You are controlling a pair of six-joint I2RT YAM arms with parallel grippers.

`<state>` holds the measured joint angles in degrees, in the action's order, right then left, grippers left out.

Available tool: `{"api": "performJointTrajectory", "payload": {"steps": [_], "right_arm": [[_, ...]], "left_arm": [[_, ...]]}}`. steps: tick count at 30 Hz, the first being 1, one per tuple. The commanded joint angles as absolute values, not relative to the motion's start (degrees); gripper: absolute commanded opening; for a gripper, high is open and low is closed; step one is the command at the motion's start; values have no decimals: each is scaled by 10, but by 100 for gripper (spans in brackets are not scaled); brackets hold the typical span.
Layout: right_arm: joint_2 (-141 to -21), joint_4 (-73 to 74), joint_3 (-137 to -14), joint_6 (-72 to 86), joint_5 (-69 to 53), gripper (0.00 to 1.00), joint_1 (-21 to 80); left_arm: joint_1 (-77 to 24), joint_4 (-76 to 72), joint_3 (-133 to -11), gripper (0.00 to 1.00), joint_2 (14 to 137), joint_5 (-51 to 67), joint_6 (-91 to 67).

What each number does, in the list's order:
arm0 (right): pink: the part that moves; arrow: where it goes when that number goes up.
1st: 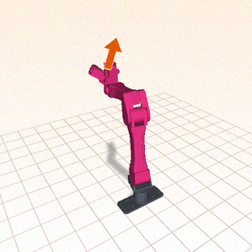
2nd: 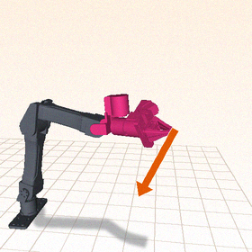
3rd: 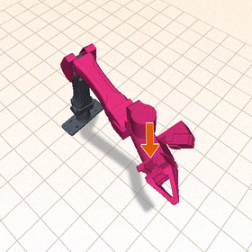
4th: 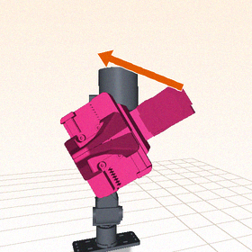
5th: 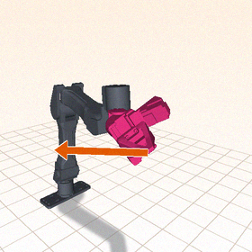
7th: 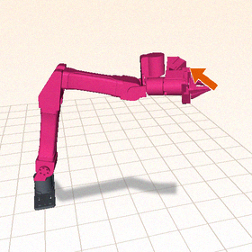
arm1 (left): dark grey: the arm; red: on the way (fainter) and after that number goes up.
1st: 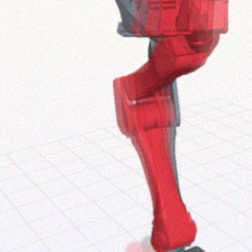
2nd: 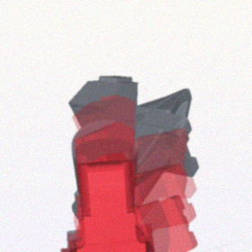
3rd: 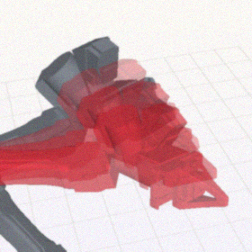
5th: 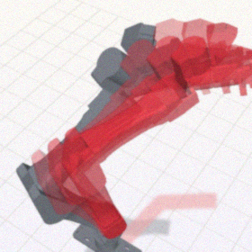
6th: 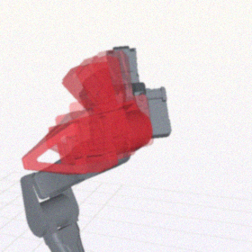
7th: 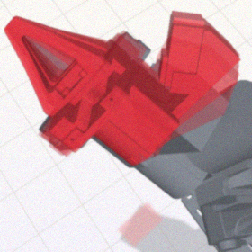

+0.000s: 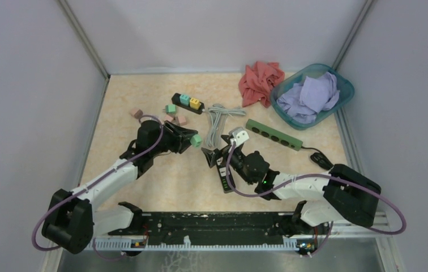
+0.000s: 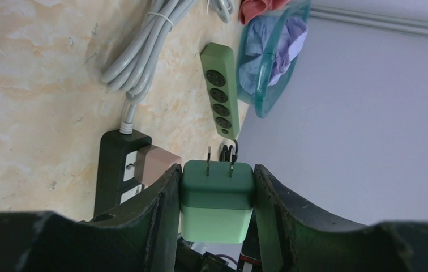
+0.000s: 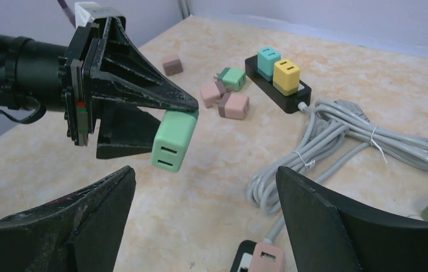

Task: Insert the plug
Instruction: Pick up the plug from the center of the board.

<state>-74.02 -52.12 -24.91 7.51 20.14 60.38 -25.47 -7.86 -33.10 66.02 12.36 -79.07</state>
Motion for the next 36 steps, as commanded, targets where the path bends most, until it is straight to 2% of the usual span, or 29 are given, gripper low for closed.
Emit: {"api": "performJointTrajectory", "payload": {"steps": [1,10,20,33,36], "right_arm": [[-768,-656,-276,74,216,93,614],[-827,-701,-317,66,226,88,621],[-886,-739,-327,70,271,79,624],[-929,-772,-339,67,266,52,624],[-933,-778,-340,67,266,43,624]], "left_arm": [[-272,-95,-328,3,634,73,-862],[-296,-118,-330,1,649,76,-911],[-311,-145,-334,0,651,75,-924],[-312,-148,-330,0,638,69,-929],[-313,-153,-326,0,637,73,-933]]}}
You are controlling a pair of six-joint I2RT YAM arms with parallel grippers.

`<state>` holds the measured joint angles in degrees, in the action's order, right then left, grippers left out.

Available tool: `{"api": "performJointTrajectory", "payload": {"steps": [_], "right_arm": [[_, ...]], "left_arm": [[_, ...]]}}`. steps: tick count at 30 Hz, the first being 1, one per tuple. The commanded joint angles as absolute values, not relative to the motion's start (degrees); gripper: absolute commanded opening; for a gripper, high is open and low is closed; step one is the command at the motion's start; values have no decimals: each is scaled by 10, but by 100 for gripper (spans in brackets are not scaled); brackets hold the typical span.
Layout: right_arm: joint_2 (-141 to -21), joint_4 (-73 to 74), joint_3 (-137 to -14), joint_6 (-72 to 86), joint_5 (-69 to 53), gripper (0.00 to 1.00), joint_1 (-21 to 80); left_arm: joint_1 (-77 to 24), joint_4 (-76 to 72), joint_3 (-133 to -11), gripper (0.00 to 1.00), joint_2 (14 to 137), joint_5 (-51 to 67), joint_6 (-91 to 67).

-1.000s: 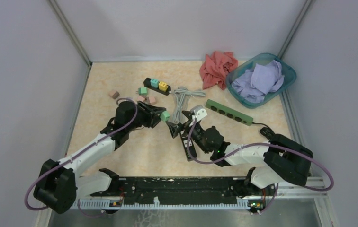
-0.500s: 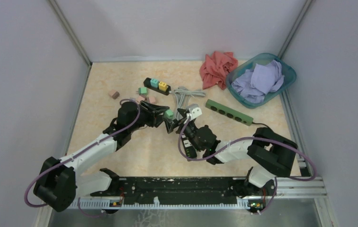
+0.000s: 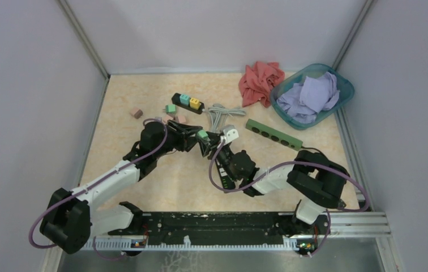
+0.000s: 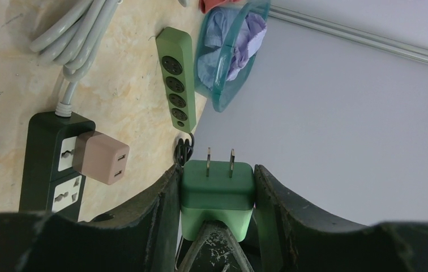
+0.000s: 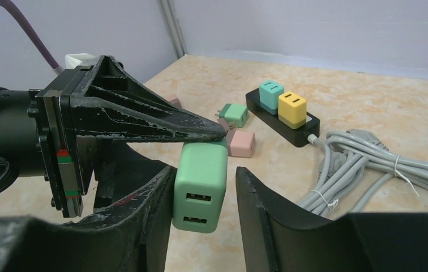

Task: Insert the plug
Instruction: Pick up the plug from the center of the board.

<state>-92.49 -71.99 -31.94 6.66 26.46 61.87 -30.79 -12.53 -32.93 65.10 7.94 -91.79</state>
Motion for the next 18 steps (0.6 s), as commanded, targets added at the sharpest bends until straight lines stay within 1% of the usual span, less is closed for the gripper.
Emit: {"api": "performJointTrajectory", "payload": {"steps": [1,4,7,9,11,15,18], "right_arm": [[-933,-778,-341,66,266,41,624],[-933,-775,-340,73,259,32,624],[-921,-764,-334,79,252,19,624],[-909,-749,-330,82,246,10,624],[-894,-723,-327,87,241,1,623],[-855,-662,-322,95,239,0,623],[-822,-606,-326,96,239,0,622]], "left_arm": [[-313,-158,-323,0,637,75,-935],[-313,-174,-319,0,636,76,-938],[-313,-179,-319,2,637,81,-931],[-313,-182,-316,5,637,83,-926],[-313,-187,-309,15,636,83,-922],[-313,-196,-291,37,628,79,-907],[-313,-192,-287,50,621,74,-873]]}}
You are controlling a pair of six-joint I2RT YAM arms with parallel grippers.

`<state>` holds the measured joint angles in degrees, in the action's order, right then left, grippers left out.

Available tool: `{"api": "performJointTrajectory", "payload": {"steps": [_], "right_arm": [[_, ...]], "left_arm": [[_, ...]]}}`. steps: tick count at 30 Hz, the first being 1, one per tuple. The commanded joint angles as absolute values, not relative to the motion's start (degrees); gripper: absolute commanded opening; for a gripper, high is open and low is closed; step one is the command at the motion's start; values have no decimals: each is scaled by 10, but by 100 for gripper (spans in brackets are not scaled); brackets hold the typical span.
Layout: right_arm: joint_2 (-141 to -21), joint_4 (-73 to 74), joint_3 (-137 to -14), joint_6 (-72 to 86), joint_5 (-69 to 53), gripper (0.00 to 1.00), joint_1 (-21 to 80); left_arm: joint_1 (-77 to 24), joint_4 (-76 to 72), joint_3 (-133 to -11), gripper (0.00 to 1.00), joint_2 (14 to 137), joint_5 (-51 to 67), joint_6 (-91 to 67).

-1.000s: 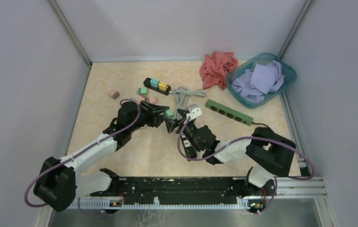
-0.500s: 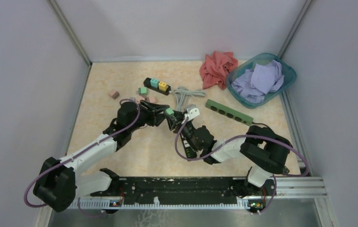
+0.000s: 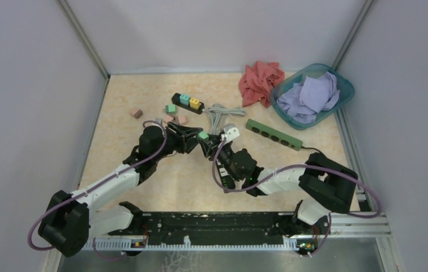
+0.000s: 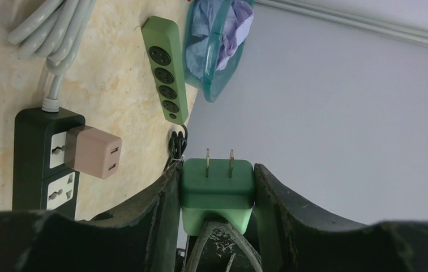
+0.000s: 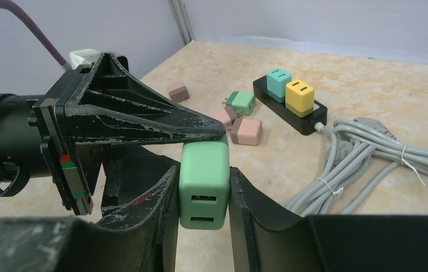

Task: Insert the plug
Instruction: Pick up the plug from the center of the board, then insert the plug into the socket.

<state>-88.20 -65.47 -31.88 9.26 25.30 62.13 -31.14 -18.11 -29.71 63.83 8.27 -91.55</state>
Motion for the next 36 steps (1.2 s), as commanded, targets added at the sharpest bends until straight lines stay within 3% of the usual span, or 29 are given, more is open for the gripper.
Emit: {"api": "performJointTrajectory", "payload": {"steps": [1,6,9,23,36], "right_arm": [[-810,-575,-331,98,238,0,621],[-749,-382,-364,124,225,0,610],[-712,-280,-378,138,223,0,599],[-629,226,-535,181,179,0,544],[-687,398,-632,216,95,0,525]], "left_arm": [[-313,-183,-289,55,619,70,-858],[-312,-124,-307,80,608,56,-775],[-312,-127,-300,87,607,45,-731],[-314,-85,-330,89,701,189,-494],[-360,-101,-321,79,761,209,-463]]}}
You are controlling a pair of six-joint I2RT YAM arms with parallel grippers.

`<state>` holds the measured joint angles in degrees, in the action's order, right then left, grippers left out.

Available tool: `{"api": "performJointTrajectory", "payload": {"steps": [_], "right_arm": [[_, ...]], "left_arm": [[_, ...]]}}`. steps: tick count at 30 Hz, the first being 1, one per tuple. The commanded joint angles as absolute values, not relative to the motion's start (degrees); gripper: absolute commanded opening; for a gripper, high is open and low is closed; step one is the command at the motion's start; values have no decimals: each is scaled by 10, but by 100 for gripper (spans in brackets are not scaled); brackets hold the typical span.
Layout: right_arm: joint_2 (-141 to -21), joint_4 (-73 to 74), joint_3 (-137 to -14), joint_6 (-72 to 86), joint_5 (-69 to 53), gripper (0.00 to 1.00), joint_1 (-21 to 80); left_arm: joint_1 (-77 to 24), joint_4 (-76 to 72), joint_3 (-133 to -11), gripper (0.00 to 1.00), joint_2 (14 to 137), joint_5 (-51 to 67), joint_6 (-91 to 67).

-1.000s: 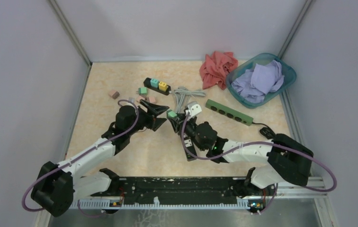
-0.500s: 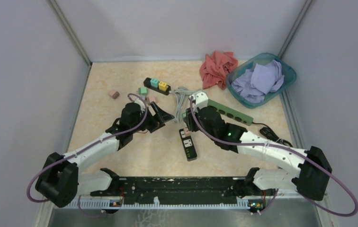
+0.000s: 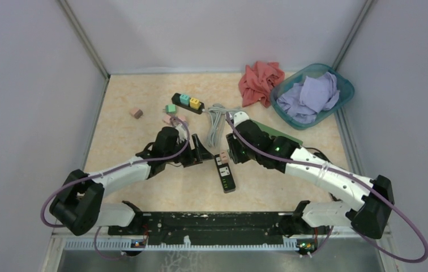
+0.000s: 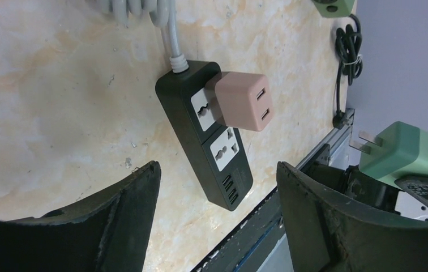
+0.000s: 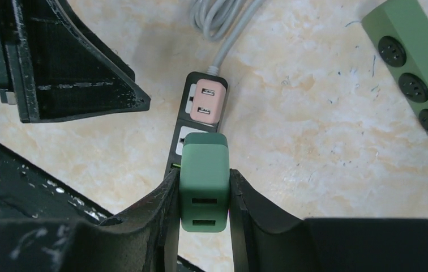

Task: Insert the plug
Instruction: Insert the plug into the socket.

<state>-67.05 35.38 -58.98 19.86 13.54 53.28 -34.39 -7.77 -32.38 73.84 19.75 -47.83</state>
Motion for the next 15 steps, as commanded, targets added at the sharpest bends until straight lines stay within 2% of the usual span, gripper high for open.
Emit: {"api": "performJointTrajectory", "payload": {"steps": [1,15], "right_arm": [[-691,402,-635,218,88,0,524],[-761,451,-683,242,51,0,514]], "left_arm": [[-362,-108,-318,78,771,211,-466],[-396,-186,-338,61,893,255,-507]]}}
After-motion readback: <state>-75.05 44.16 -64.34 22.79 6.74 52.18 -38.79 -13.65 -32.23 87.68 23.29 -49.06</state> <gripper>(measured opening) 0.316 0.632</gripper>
